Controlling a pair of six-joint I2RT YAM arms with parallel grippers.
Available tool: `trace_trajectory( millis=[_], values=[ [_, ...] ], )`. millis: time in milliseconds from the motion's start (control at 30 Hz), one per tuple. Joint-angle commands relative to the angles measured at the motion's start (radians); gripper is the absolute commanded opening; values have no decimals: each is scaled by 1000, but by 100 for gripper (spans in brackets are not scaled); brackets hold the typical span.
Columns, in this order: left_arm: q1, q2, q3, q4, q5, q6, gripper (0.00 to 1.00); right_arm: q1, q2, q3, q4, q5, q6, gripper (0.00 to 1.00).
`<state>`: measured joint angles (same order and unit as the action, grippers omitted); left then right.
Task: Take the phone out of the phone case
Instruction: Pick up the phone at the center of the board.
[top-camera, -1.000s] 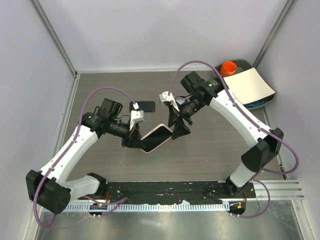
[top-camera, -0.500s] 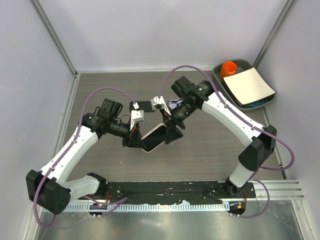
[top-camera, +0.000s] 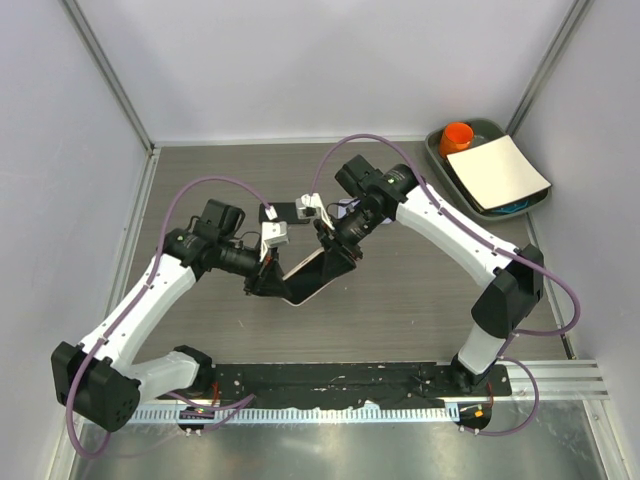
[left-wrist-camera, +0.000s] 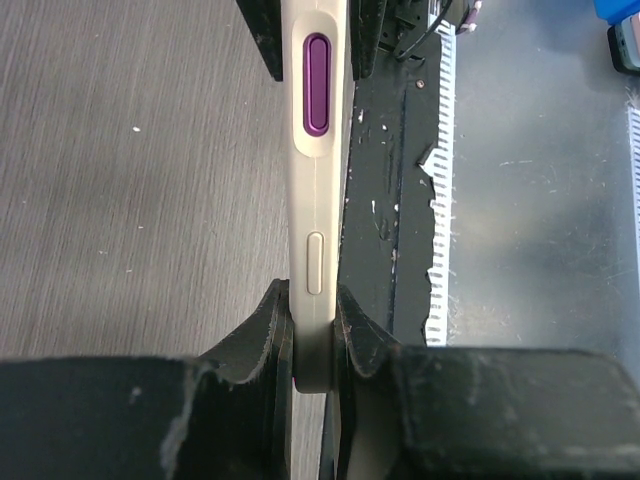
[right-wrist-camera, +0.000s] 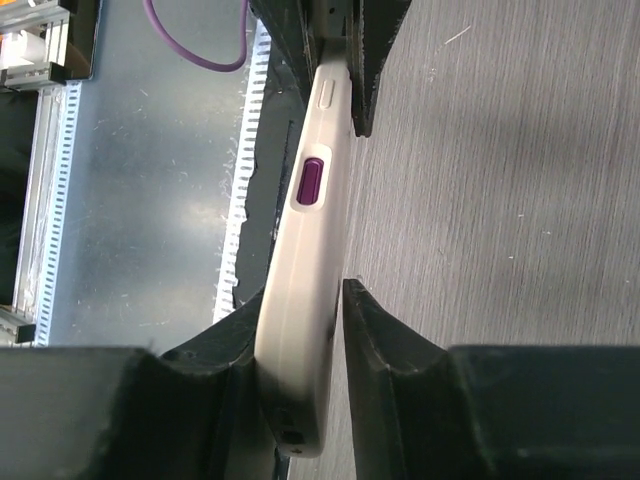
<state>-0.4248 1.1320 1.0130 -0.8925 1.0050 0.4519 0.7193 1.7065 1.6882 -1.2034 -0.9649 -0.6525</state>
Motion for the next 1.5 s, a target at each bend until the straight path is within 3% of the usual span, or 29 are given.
trace_trajectory(
  millis=[0, 67, 133, 233, 267, 300, 333, 367, 467, 533, 667, 767, 1133, 1233, 1300, 1333, 1467],
  values=[
    [3, -34, 10, 64, 63, -9, 0, 15, -4, 10, 18, -38, 7, 29],
    [3, -34, 10, 67, 64, -12, 0, 17, -1, 10, 11, -46, -6, 23],
    [3, -37, 4, 79, 61, -22, 0, 19, -2, 11, 2, -57, -21, 5],
    [3, -41, 1, 119, 41, -56, 5, 19, -2, 21, -30, -67, -48, 1],
    [3, -43, 1, 122, 40, -56, 27, 19, -10, 21, -31, -67, -50, 1],
    [4, -43, 2, 125, 41, -56, 41, 19, -18, 19, -27, -57, -52, 1],
    [3, -46, 10, 129, 43, -59, 48, 12, -24, 16, -21, -52, -50, 1],
    [4, -51, 13, 130, 49, -61, 63, 11, -33, 13, -12, -46, -33, 1],
    [14, -58, 42, 130, 52, -73, 85, -9, -71, -1, 48, -32, 20, 1],
    [21, -61, 71, 132, 32, -82, 92, -27, -106, -16, 103, -20, 60, 1],
    [37, -55, 139, 130, -41, -111, 100, -104, -166, -50, 262, -8, 180, 1],
    [55, -44, 202, 168, -115, -185, 100, -145, -218, -82, 388, -9, 299, 1],
    [121, -46, 418, 375, -371, -623, 100, -264, -404, -234, 855, -47, 791, 1],
    [121, -19, 418, 409, -257, -619, 100, -293, -445, -277, 1005, -69, 905, 1],
    [121, -5, 391, 476, -152, -698, 100, -308, -476, -321, 1120, -87, 1000, 1],
    [121, 3, 374, 578, -116, -790, 100, -322, -487, -334, 1154, -93, 1027, 1],
    [121, 46, 322, 797, 24, -916, 100, -340, -507, -389, 1348, -153, 1199, 1]
  ],
)
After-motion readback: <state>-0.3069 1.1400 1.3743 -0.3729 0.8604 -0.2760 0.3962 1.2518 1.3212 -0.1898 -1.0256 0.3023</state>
